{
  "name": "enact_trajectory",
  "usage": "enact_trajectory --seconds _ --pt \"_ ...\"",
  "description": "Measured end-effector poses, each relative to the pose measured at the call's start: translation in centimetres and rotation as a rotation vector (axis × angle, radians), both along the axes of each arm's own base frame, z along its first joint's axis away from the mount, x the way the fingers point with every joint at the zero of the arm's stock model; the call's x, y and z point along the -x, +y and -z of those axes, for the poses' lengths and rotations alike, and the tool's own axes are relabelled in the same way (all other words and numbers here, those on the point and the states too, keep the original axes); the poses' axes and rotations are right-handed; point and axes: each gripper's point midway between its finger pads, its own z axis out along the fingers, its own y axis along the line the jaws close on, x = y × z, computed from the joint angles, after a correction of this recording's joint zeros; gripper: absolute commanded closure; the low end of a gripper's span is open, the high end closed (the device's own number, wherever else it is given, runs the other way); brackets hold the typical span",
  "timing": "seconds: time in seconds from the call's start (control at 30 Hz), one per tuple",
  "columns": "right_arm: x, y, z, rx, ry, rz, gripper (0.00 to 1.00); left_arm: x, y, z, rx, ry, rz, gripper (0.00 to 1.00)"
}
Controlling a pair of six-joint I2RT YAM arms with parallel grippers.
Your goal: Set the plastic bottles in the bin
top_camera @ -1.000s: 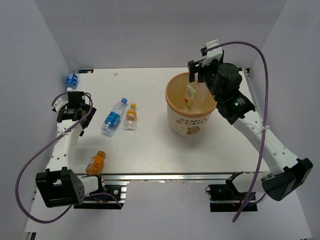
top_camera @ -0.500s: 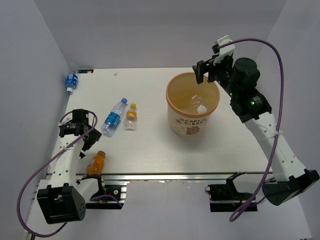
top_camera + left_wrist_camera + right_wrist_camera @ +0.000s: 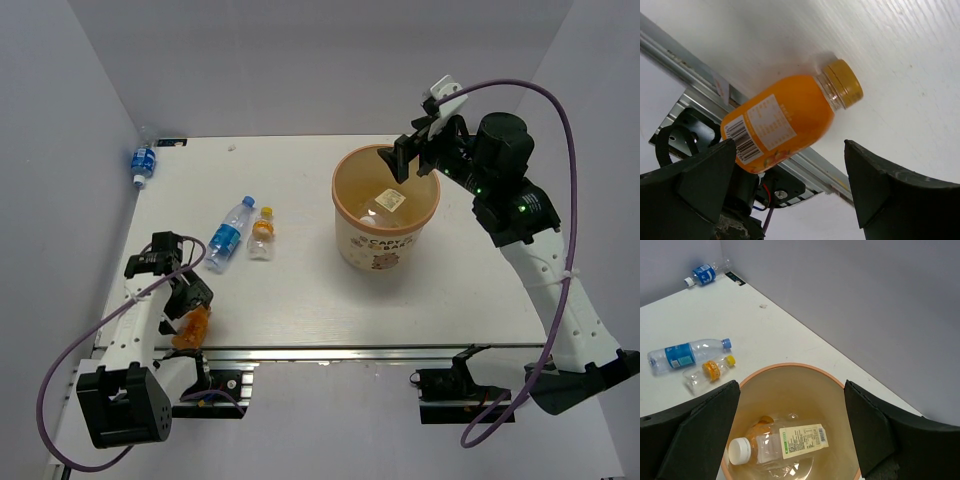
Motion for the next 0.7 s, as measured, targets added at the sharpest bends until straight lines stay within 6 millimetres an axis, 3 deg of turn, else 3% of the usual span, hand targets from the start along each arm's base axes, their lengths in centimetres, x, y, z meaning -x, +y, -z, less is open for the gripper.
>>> enact_trajectory --seconds 0.23,0.4,0.63,0.7 --pt "-0.2 -0.6 0.4 0.008 0.016 0.016 0.11 -0.4 -1.4 0.2 0.061 0.001 0.114 0.02" --pt "0.0 -1.0 0.8 0.013 0.028 0.023 0.11 -0.2 -2.2 1.7 0.078 0.068 0.164 0.02" --pt "1.0 -1.6 0.4 -0.014 0.021 0.025 0.11 1.1 -3.5 4.1 0.074 0.189 0.247 0.12" --pt "1.0 -1.7 0.3 -0.023 0.014 0.029 0.11 0.9 -3.8 4.2 0.072 0.177 0.254 0.25"
